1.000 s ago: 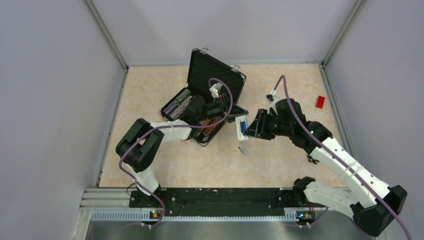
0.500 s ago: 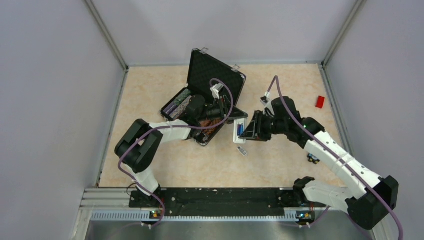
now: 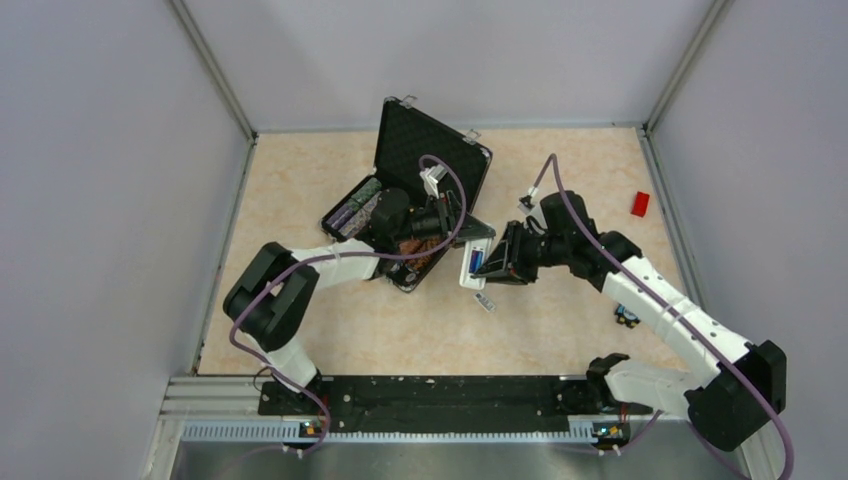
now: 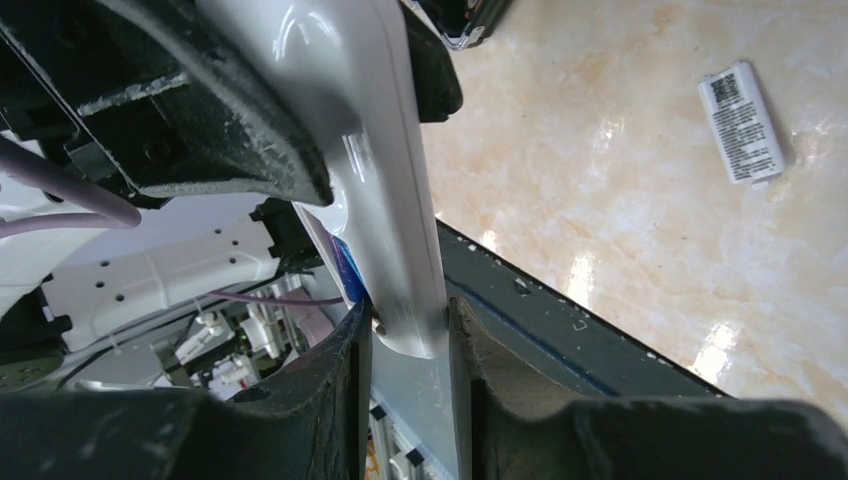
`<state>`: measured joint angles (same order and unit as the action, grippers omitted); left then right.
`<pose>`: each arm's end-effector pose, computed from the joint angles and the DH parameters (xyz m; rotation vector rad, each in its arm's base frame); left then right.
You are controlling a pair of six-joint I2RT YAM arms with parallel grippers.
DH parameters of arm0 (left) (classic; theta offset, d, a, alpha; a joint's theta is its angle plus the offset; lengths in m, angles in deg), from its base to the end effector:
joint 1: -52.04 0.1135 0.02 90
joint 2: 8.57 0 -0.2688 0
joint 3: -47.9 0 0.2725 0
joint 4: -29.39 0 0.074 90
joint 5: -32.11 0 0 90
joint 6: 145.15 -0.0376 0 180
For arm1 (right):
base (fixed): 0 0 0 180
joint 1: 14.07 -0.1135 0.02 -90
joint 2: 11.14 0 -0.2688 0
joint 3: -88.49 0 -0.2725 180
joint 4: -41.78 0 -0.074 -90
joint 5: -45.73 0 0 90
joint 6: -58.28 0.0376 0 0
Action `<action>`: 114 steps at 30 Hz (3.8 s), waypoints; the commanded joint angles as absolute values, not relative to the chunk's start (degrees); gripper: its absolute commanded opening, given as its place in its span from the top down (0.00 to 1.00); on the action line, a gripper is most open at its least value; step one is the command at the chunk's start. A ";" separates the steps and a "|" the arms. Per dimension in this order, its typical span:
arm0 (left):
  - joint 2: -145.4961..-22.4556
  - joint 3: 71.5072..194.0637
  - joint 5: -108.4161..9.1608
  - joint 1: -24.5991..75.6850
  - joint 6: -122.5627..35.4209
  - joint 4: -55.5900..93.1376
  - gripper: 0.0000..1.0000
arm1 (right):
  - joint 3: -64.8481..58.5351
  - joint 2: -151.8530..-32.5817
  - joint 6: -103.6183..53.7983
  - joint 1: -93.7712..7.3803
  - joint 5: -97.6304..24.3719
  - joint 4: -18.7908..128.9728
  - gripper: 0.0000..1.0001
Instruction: Load the batteries into the remote control
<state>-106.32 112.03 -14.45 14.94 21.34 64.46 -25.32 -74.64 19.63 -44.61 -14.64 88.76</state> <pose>0.2910 -0.2525 0.2315 0.0889 2.0129 -2.0076 0.2047 0.1423 0.2924 0.1837 2.5991 1.2326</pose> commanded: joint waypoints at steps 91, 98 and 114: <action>-49.64 87.26 -67.40 19.51 2.48 31.61 1.00 | -24.80 -107.50 -15.80 -66.01 -58.71 90.44 0.79; -50.55 86.25 -65.02 19.50 2.34 34.85 1.00 | -20.34 -96.16 -10.95 -65.84 -56.58 93.43 0.81; -70.17 93.06 -46.23 18.49 -3.47 53.70 1.00 | -11.79 -74.59 -7.64 -66.06 -45.47 95.51 0.80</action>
<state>-67.59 88.28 -50.80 19.18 -0.54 43.54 -13.78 -76.26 -8.30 -65.66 -48.13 95.84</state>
